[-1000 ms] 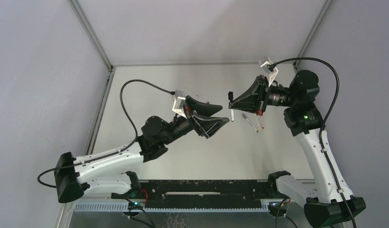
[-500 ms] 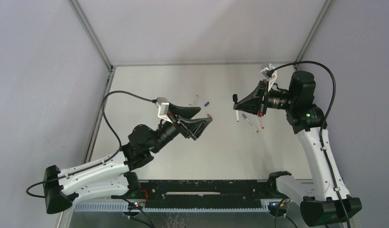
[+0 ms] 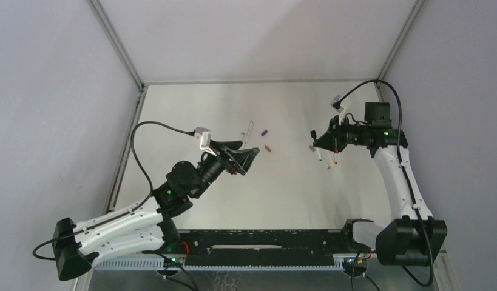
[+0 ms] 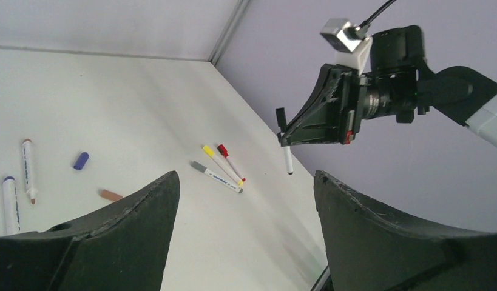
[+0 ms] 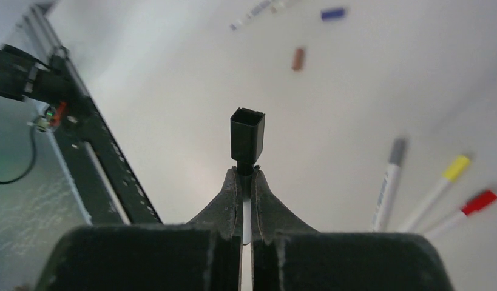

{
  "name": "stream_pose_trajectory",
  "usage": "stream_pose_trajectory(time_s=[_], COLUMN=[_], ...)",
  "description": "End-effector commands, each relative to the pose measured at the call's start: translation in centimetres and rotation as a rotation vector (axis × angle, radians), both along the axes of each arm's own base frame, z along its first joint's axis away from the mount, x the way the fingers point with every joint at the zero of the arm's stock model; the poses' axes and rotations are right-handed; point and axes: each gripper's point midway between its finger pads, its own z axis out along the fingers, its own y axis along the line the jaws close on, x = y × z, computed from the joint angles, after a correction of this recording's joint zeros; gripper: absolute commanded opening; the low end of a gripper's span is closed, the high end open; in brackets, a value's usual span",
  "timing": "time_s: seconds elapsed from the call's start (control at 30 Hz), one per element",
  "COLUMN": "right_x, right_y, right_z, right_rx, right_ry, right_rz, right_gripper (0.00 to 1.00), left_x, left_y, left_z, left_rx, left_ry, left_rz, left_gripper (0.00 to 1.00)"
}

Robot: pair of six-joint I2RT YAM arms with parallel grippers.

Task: Insert the pens into the pen caps
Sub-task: Place the pen at the center of the board.

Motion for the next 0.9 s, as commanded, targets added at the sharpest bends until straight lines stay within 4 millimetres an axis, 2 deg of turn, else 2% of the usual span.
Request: stream_pose_trajectory(time_s=[0.0, 0.17, 0.33, 0.67, 0.73, 0.87], right_x=[1.1, 2.4, 3.8, 4.8, 4.6, 4.7], right_y=[-2.5, -4.6, -6.1, -6.7, -6.0, -5.8], right_z=[-4.3, -9.8, -13.9, -19.5, -20.3, -21.3], right_rx=[-0.162, -0.283, -0.359, -0.481, -0.502, -0.525], right_ry=[0.015, 0.147, 0.262, 0.4, 0.413, 0.437], right_rz=[-0.031, -0.069, -0.122, -0.173, -0.155, -0.165], right_gripper=[0.0, 0.0, 0.0, 0.02, 0.02, 0.03], left_x=[0.5, 0.8, 1.1, 1.6, 1.6, 1.8], left_y=[0.8, 0.9, 1.0, 1.1, 1.1, 1.2], left_z=[-0.5, -1.1, -1.5, -2.2, -2.3, -2.5], left_rx=[-0.024, -0.023, -0.022, -0.02, -0.018, -0.02], left_ry=[0.028, 0.044, 0.06, 0.085, 0.087, 0.094], left_rz=[0.034, 0.044, 0.049, 0.065, 0.065, 0.069], left_gripper=[0.84, 0.83, 0.83, 0.82, 0.82, 0.82])
